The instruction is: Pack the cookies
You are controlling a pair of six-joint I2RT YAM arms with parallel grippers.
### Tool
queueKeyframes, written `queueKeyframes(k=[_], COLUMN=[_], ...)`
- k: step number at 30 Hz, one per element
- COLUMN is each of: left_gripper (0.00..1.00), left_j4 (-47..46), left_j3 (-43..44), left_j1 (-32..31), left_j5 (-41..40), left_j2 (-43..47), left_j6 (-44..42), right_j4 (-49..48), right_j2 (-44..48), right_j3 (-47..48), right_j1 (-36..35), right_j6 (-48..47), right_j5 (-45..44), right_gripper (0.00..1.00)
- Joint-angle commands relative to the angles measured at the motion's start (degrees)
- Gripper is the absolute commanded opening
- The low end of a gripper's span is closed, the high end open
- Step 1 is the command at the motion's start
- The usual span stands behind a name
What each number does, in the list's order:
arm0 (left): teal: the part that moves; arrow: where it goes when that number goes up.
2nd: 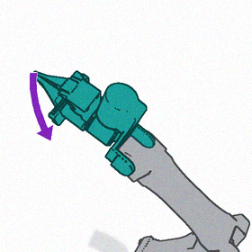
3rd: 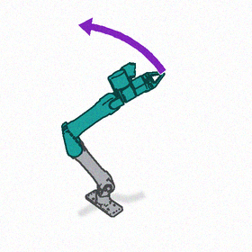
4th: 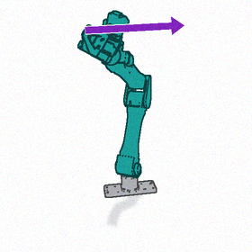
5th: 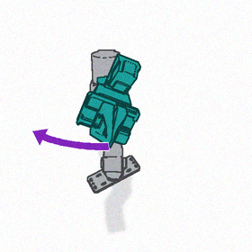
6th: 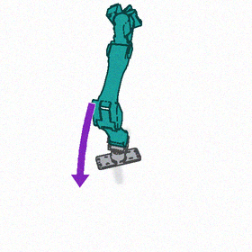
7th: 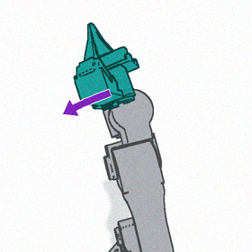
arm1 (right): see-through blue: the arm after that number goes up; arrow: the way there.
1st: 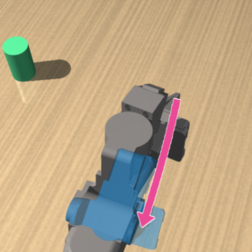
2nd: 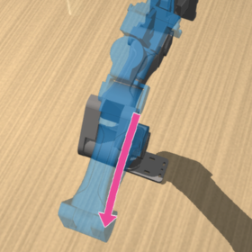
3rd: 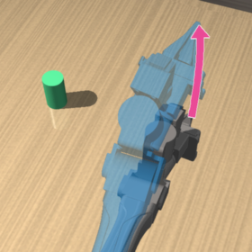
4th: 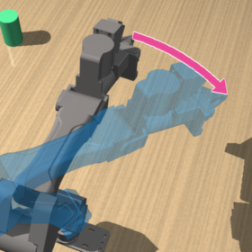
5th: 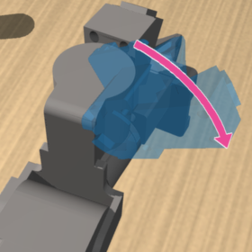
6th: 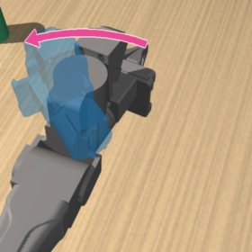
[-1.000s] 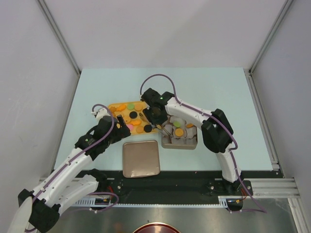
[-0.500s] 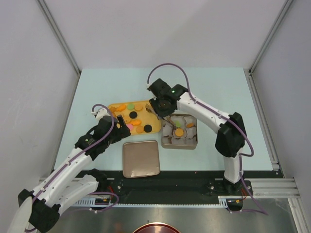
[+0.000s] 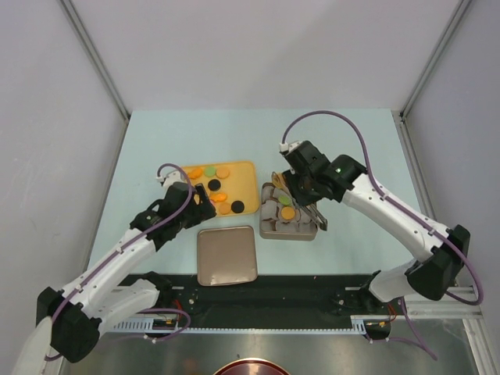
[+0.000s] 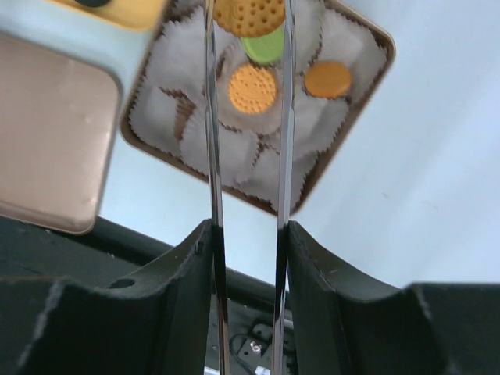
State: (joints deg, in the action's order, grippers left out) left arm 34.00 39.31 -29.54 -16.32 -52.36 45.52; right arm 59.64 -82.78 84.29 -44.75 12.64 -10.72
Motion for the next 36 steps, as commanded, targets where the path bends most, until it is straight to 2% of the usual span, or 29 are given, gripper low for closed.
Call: queueKeyframes(k=[1,17,36], left_gripper=[0.98,0.97,0.97], left_j4=[-4.20,-5.43,-7.19], left_j3=[0.06,-0.29,-0.73], left_j1=[0.36,0.18,0.18], left_j5=[3.04,5.24,7.35], left_j2=[-2.39,-4.77,-5.83], left_j6=[0.54,1.15,0.72], right_j4=[3.90,8.74,8.57], right_j2=[5.78,11.59,10.19], right_j3=[-3.60,-9.93,-13.89], right_j1=[0.19,1.33,6.34], right_j6=[2.29,2.82,4.14], right_j5=[-2.72,-2.02,2.37], right_gripper=[0.41,0.42,0.43])
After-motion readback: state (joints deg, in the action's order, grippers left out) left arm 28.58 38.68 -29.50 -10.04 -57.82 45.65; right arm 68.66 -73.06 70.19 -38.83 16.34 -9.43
